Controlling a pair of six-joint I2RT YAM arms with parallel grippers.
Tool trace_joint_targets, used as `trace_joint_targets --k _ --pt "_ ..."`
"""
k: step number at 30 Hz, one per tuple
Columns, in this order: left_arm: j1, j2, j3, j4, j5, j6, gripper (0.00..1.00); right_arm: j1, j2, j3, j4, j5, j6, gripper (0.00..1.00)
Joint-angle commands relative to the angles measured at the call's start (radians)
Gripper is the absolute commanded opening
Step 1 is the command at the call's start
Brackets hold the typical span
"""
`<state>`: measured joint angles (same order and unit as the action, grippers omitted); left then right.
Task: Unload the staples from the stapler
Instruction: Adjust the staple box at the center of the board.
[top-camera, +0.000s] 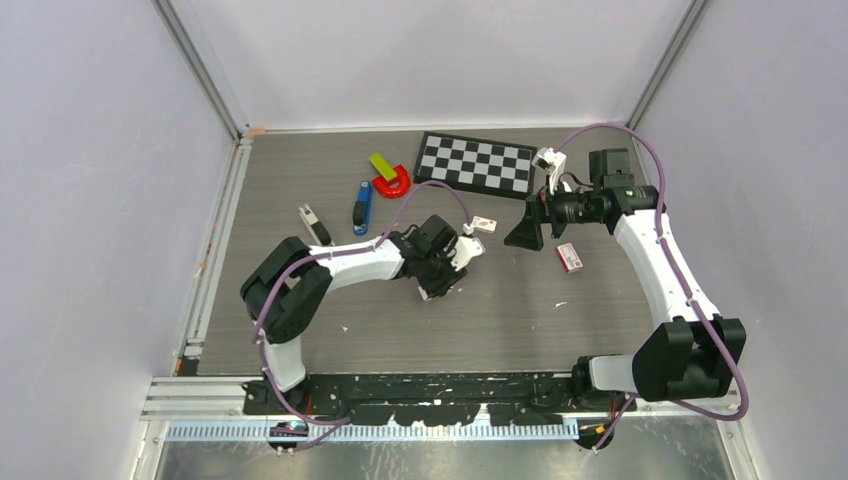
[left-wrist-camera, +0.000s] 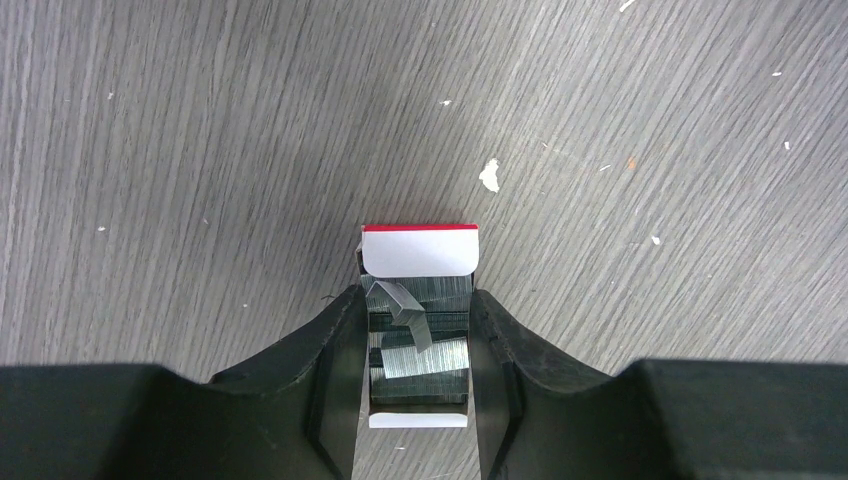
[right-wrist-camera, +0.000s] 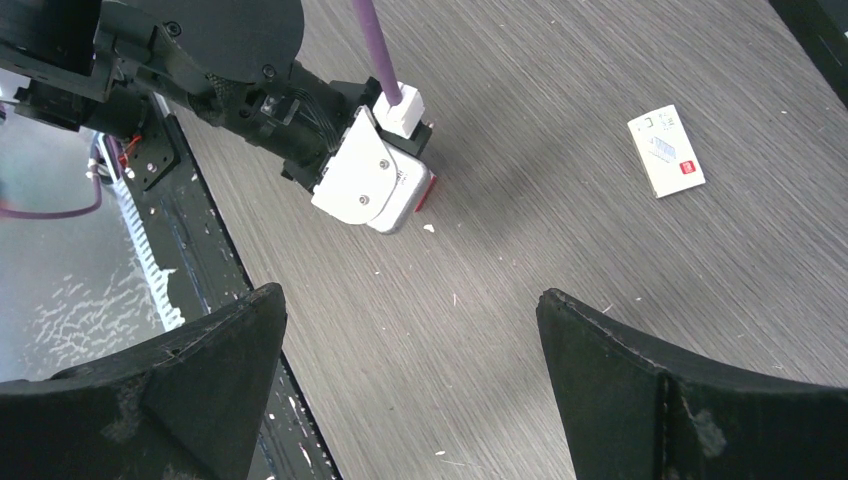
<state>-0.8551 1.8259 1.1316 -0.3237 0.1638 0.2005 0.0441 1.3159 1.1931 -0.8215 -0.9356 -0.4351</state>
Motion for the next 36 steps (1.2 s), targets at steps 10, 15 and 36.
trace_joint_targets --k 10,15,36 --pt "-0.003 -0.048 0.048 -0.035 0.018 -0.046 0.71 -0.005 -0.012 0.040 -0.005 -0.009 -0.014 0.99" --pt "-0.001 -0.151 0.015 0.002 0.000 -0.093 0.80 -0.004 -0.012 0.042 -0.007 -0.015 -0.014 1.00" --pt "0.046 -0.419 -0.361 0.483 0.080 -0.399 0.48 -0.004 0.029 0.036 -0.014 -0.072 -0.005 1.00"
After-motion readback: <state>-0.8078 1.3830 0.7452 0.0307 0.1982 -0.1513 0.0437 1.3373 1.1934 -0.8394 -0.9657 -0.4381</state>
